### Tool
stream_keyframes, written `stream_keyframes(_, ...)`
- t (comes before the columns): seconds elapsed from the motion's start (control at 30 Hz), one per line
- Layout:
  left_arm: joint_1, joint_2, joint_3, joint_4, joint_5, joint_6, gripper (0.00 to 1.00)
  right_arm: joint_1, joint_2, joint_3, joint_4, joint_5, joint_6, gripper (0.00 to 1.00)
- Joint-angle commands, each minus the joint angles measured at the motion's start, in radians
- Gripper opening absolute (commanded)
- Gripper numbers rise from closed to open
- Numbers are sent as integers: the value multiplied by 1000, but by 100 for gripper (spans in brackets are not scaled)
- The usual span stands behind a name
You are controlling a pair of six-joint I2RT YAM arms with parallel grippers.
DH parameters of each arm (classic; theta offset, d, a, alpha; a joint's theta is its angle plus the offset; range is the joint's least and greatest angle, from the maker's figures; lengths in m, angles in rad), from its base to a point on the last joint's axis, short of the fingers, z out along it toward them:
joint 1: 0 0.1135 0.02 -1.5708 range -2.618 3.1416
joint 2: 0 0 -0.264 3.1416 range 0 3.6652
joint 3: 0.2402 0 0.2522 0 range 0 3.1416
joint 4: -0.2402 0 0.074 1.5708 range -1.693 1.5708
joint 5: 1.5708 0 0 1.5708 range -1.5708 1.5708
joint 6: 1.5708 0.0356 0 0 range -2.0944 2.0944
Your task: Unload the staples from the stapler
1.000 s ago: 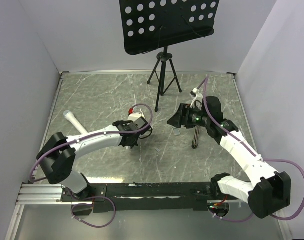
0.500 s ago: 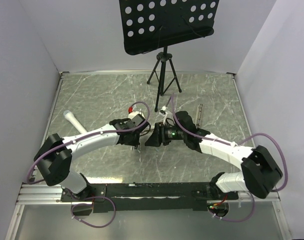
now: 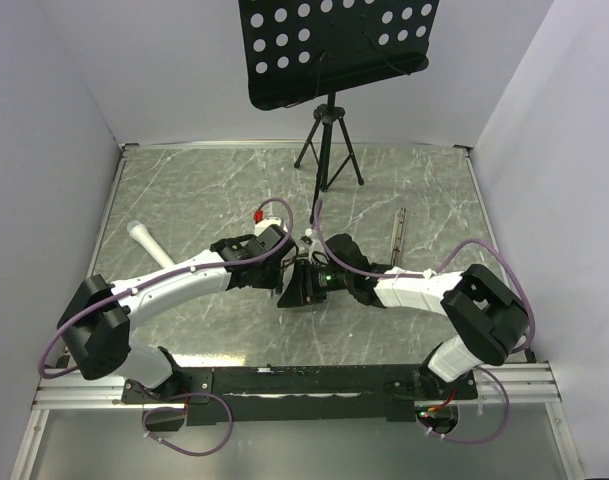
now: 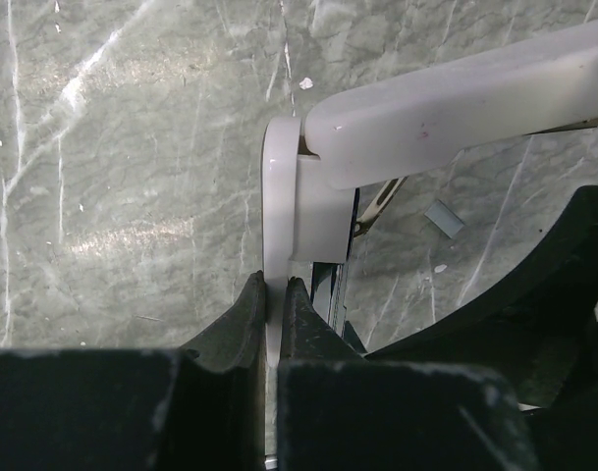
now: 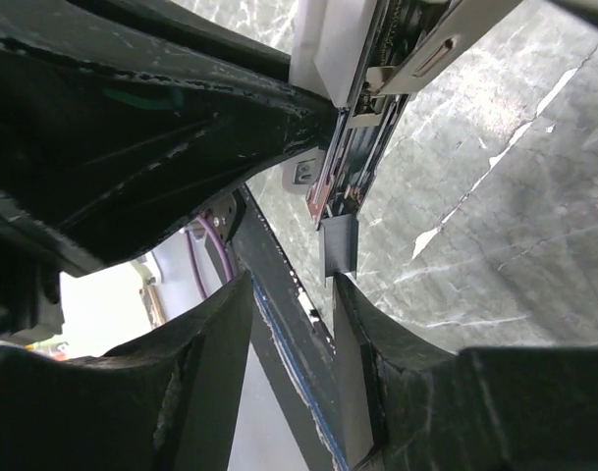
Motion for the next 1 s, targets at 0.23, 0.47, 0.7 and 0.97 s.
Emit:
stream_keyframes(0.23, 7, -45, 17, 17, -11, -22, 1, 25, 41, 83, -114, 181, -49, 40)
stream_keyframes(0.47, 24, -87, -8, 30, 18, -19, 1, 23, -107, 54, -167, 264, -104, 40)
stream_keyframes(0.7, 52, -223, -103, 210, 194, -25, 1, 7, -284, -18, -65, 275, -9, 63)
stream_keyframes(0.97, 50, -323, -163, 339, 300, -68, 1, 2, -362, 12, -79, 442, 39, 68)
